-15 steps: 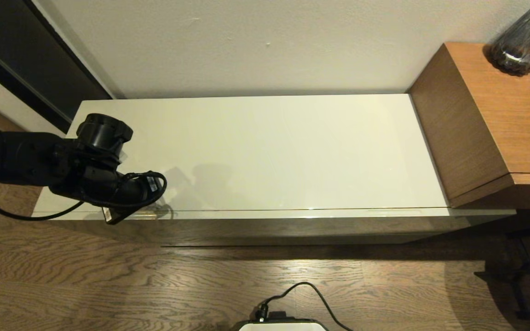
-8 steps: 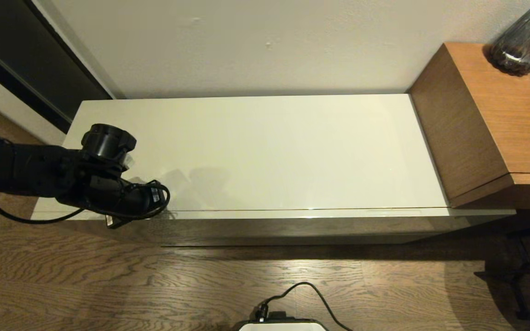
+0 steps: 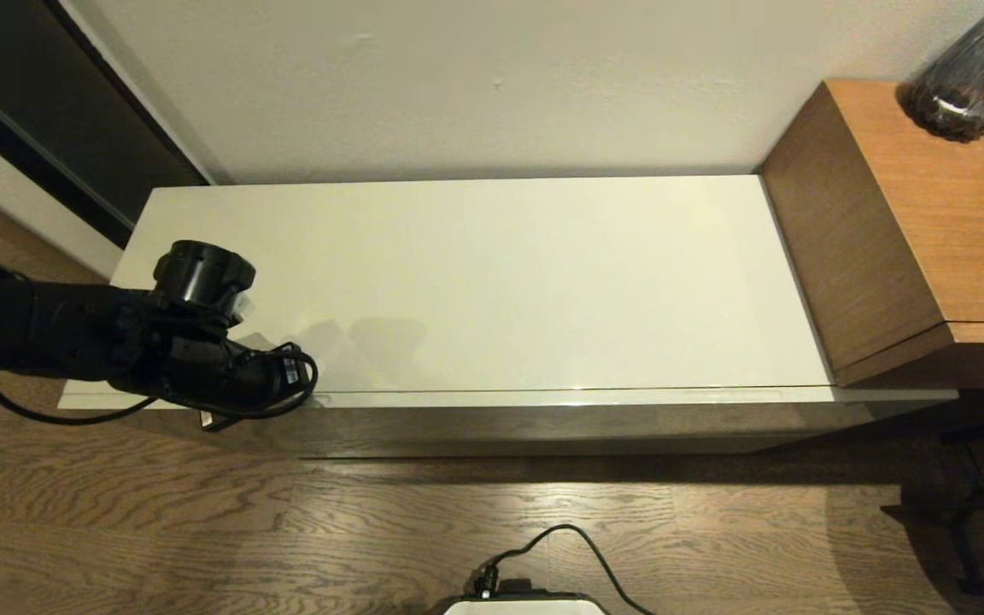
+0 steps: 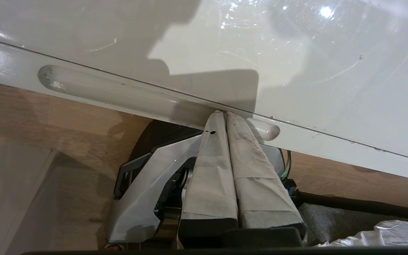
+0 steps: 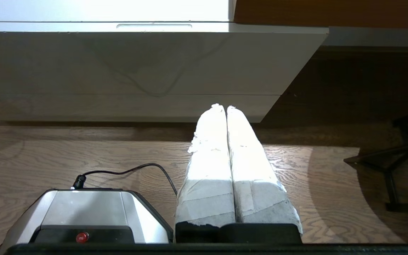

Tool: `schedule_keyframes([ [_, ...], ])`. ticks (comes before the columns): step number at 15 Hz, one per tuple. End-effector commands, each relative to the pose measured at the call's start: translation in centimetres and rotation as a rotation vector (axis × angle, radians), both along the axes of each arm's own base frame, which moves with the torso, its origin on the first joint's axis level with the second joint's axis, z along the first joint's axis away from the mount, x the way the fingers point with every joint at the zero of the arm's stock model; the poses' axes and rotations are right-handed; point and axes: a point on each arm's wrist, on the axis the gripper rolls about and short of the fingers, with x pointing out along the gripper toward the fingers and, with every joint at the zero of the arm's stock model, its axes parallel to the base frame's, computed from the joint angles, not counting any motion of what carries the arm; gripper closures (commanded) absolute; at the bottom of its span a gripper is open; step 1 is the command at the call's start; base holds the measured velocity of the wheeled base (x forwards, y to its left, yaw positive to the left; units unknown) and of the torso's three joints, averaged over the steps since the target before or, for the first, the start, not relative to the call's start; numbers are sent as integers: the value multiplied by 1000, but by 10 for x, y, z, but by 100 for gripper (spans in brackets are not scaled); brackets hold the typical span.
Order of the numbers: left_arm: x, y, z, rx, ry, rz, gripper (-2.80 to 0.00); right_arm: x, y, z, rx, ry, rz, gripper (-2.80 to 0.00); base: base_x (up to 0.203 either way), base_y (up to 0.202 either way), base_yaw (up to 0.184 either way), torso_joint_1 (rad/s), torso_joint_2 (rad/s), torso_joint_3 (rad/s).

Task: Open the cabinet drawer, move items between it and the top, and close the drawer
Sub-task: Open the drawer

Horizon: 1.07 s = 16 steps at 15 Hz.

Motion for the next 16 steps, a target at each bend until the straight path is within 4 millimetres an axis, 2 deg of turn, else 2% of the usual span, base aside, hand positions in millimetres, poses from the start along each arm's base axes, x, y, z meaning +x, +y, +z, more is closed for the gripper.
schedule_keyframes([
  [1, -3, 0, -2, 1, 11, 5, 0, 0, 0, 0, -1, 0, 2, 0, 0, 0, 0, 0, 0, 0],
  [3, -6, 1, 12, -5, -63, 19, 0, 0, 0, 0, -1, -1, 1, 0, 0, 0, 0, 0, 0, 0],
  [5, -24, 2, 37, -12, -185, 18, 0, 0, 0, 0, -1, 1, 1, 0, 0, 0, 0, 0, 0, 0],
  [6, -37, -1, 44, -13, -211, 3, 0, 0, 0, 0, -1, 0, 0, 0, 0, 0, 0, 0, 0, 0],
  [9, -60, -4, 25, -3, -148, -21, 0, 0, 0, 0, -1, 0, 0, 0, 0, 0, 0, 0, 0, 0],
  [10, -66, -3, 25, -6, -149, -18, 0, 0, 0, 0, -1, 0, 0, 0, 0, 0, 0, 0, 0, 0],
  [14, -120, 1, 54, -36, -252, -15, 0, 0, 0, 0, -1, 0, 0, 0, 0, 0, 0, 0, 0, 0],
  [16, -163, 5, 77, -33, -323, -13, 0, 0, 0, 0, -1, 0, 0, 0, 0, 0, 0, 0, 0, 0],
])
